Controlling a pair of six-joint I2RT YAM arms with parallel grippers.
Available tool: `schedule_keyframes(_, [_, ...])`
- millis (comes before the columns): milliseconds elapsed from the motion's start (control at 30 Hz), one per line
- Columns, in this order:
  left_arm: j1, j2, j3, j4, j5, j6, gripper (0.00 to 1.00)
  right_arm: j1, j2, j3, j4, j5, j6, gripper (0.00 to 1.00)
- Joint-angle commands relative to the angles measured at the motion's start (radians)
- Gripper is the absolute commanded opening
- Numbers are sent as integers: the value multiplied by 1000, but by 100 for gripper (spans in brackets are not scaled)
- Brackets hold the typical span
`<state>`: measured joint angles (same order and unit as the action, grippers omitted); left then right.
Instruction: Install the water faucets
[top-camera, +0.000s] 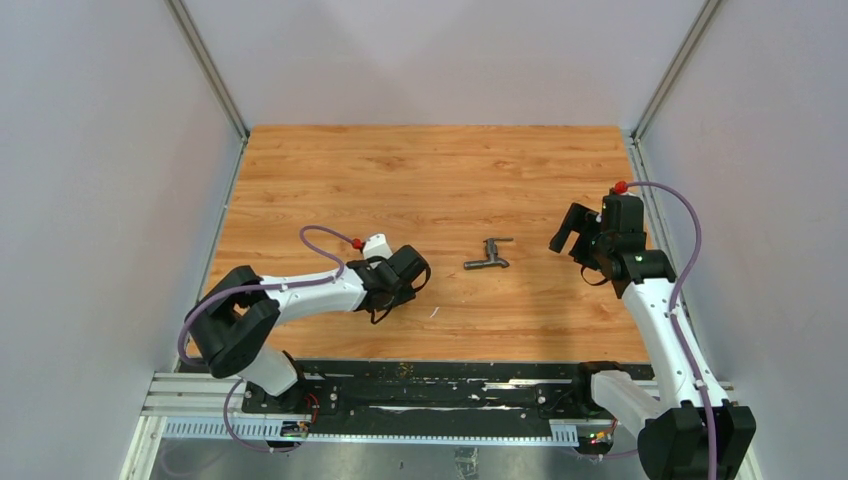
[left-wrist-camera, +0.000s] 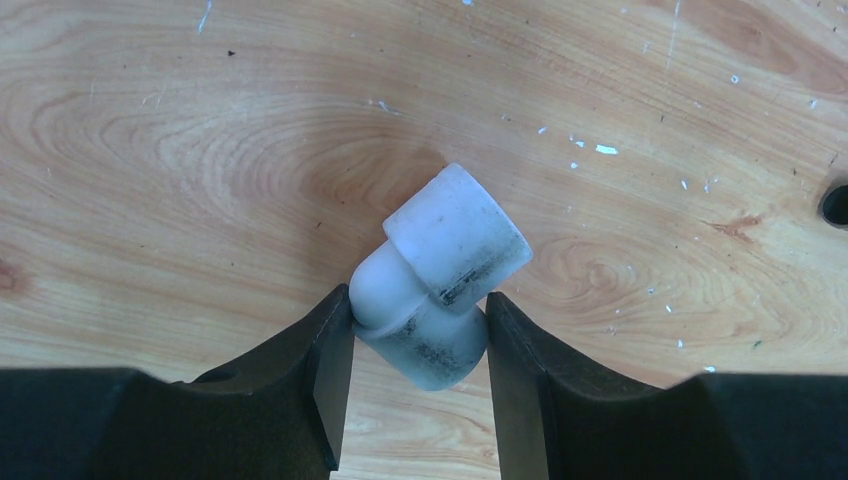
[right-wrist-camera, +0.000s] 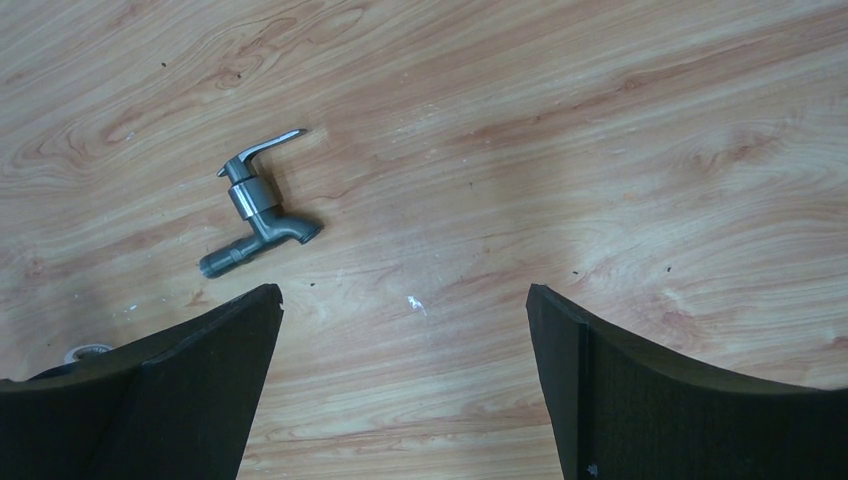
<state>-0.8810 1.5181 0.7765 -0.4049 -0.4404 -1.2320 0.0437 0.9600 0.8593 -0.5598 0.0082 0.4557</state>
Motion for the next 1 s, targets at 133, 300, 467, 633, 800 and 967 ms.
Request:
schedule_keyframes(133, [16,-118,-16,202,169,318,0,2,-35,-10,72,-268,-78,96])
schedule_keyframes(300, [92,-284,-78,407,532,472,0,3,-77,-65,249,-626,-120,95])
schedule_keyframes(467, [154,-351,-109,604,965,509,0,90,-87,-114,396,-880,-147,94])
schedule_keyframes(633, [154,-346,-88,614,1153,569,0,277,-82,-31,315,-804,-211,94])
schedule_keyframes(800, [154,-332,-82,620,1158,601,0,472,-27,92,164,-598,-189,93])
schedule_keyframes(967, [154,-304,-84,679,1178,606,0,525,74,190,49,-443,82,86])
